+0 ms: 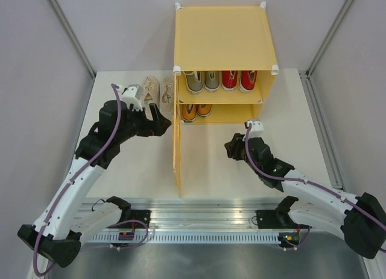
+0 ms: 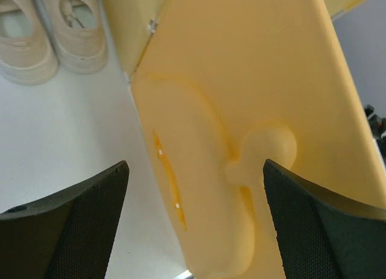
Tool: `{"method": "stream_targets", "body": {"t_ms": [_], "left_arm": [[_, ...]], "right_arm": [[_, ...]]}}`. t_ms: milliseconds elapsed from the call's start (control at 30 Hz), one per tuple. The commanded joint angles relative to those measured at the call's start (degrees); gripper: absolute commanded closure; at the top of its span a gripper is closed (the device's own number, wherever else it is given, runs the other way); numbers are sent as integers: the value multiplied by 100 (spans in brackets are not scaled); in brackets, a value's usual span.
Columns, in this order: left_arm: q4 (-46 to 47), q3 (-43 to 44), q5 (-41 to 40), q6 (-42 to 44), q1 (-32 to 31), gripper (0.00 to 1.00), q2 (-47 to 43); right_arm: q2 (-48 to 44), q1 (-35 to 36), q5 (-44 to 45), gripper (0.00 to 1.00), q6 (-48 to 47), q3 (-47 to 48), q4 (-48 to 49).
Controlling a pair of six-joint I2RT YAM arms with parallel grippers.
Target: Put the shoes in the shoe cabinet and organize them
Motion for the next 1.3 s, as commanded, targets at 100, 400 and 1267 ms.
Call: {"method": "stream_targets", "body": {"t_ms": [100, 400, 1267], "left_arm": [[475, -79, 935, 209, -49, 5, 396], [264, 516, -1368, -494, 91, 3, 1485], [185, 3823, -1193, 183, 1147, 14, 6556]], "right_arm": [[243, 19, -34, 50, 72, 222, 50], [455, 19, -130, 50, 116, 275, 173], [393, -139, -692, 52, -42, -226, 779]]}}
